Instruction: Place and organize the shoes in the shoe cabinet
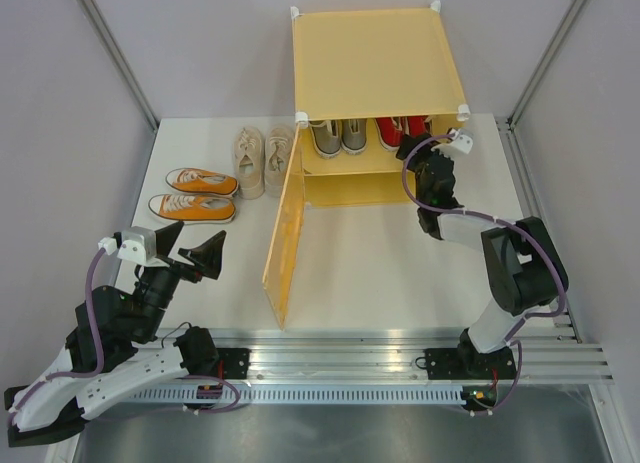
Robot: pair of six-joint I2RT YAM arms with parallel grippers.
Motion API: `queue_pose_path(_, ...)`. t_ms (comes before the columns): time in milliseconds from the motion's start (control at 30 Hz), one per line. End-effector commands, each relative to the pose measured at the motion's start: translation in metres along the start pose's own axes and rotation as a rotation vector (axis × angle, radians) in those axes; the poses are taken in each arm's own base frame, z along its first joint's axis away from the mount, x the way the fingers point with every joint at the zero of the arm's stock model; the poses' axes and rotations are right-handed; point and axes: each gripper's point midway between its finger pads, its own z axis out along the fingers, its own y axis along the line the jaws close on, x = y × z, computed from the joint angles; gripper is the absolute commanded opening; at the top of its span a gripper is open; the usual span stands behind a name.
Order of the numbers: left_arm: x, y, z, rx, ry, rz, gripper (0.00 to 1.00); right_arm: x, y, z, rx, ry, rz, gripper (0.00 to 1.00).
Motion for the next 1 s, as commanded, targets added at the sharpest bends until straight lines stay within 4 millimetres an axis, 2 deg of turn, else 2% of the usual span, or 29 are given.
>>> queue_pose_path(0, 0.001, -0.001, 0.001, -0.008, 0.0, -0.022, 1.0, -0.038, 0.043, 0.014, -0.115, -0.104, 0.09, 0.01)
queue_pose_path(167, 0.001, -0.001, 0.001, -0.008, -0.002, -0.023, 1.0, -0.038, 0.04, 0.018, -0.087, -0.106, 0.098, 0.05)
queue_pose_path(267, 0.0, -0.001, 0.001, -0.007, -0.003, -0.024, 1.0, -0.037, 0.04, 0.021, -0.08, -0.097, 0.102, 0.25)
queue_pose_path(300, 0.0, -0.001, 0.001, -0.007, -0.003, -0.024, 1.0, -0.035, 0.041, 0.021, -0.081, -0.089, 0.101, 0.39)
queue_pose_path(400, 0.0, 0.0, 0.001, -0.006, -0.004, -0.026, 1.0, -0.031, 0.038, 0.02, -0.073, -0.071, 0.104, 0.6)
queue_pose_path(467, -0.001, 0.0, 0.0, -0.006, -0.006, -0.028, 1.0, -0.03, 0.038, 0.017, -0.073, -0.067, 0.108, 0.66)
queue_pose_path(500, 0.0, -0.001, 0.001, -0.005, -0.005, -0.027, 1.0, -0.029, 0.038, 0.016, -0.075, -0.061, 0.112, 0.74)
queue_pose_path(567, -0.001, 0.0, 0.0, -0.003, -0.006, -0.029, 1.0, -0.028, 0.038, 0.012, -0.084, -0.049, 0.113, 0.82)
queue_pose_path(633, -0.001, 0.0, 0.0, -0.003, -0.006, -0.029, 1.0, -0.031, 0.04, 0.009, -0.089, -0.042, 0.125, 0.98)
queue_pose_path(700, 0.0, -0.001, 0.0, -0.003, -0.005, -0.028, 1.0, -0.026, 0.04, 0.004, -0.096, -0.021, 0.132, 0.98)
queue_pose_path(967, 0.001, 0.0, 0.001, -0.013, -0.001, -0.022, 1.0, -0.034, 0.037, -0.012, -0.091, -0.014, 0.164, 0.98)
